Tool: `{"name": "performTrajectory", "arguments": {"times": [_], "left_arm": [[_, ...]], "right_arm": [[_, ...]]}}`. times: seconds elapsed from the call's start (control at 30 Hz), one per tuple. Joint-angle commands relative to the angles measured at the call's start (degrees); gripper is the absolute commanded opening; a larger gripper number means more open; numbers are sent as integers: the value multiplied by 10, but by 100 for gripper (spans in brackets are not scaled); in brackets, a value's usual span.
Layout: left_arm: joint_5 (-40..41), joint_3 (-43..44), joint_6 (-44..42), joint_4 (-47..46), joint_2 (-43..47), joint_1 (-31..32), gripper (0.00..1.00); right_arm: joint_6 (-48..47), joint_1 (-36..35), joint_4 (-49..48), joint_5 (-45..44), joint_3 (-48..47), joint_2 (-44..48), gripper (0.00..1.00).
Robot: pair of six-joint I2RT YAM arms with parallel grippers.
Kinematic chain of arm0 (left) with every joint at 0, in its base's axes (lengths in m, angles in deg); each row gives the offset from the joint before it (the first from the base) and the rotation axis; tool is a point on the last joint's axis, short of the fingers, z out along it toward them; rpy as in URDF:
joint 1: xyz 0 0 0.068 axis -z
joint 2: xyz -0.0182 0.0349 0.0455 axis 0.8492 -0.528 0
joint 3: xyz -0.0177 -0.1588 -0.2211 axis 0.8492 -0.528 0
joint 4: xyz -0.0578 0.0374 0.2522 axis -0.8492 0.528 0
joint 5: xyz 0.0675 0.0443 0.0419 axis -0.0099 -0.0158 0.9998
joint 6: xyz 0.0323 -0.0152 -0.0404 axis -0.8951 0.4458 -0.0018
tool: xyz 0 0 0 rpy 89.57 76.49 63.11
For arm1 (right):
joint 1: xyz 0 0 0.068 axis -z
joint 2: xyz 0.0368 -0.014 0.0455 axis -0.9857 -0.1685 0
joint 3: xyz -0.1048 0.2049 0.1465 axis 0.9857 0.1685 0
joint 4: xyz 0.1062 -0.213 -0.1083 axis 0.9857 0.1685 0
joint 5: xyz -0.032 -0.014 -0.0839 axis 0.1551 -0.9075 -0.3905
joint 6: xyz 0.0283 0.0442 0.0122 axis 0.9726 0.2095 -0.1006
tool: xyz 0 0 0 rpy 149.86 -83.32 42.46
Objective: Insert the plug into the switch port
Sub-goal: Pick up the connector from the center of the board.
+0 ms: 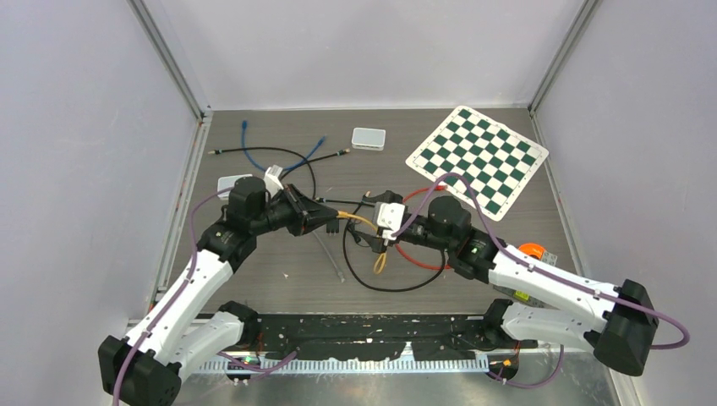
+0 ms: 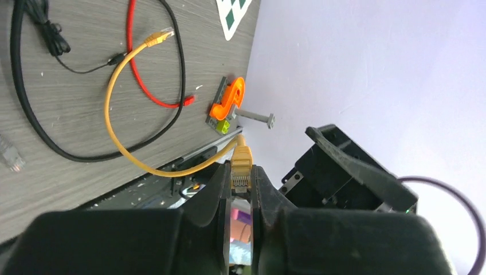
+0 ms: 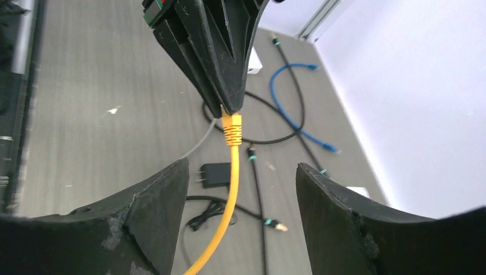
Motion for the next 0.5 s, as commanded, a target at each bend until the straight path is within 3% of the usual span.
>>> {"name": "performTrajectory", "arguments": {"times": [0.0, 0.13, 0.47], "left_arm": [[42, 40, 85, 73, 3, -3, 0], [37, 48, 108, 115, -4, -3, 0], [38, 43, 143, 120, 8, -3, 0]], "right_arm": [[-144, -24, -172, -28, 21, -26, 73], [-214, -54, -219, -85, 35, -65, 55], [-270, -84, -274, -96, 45, -140, 45]]}}
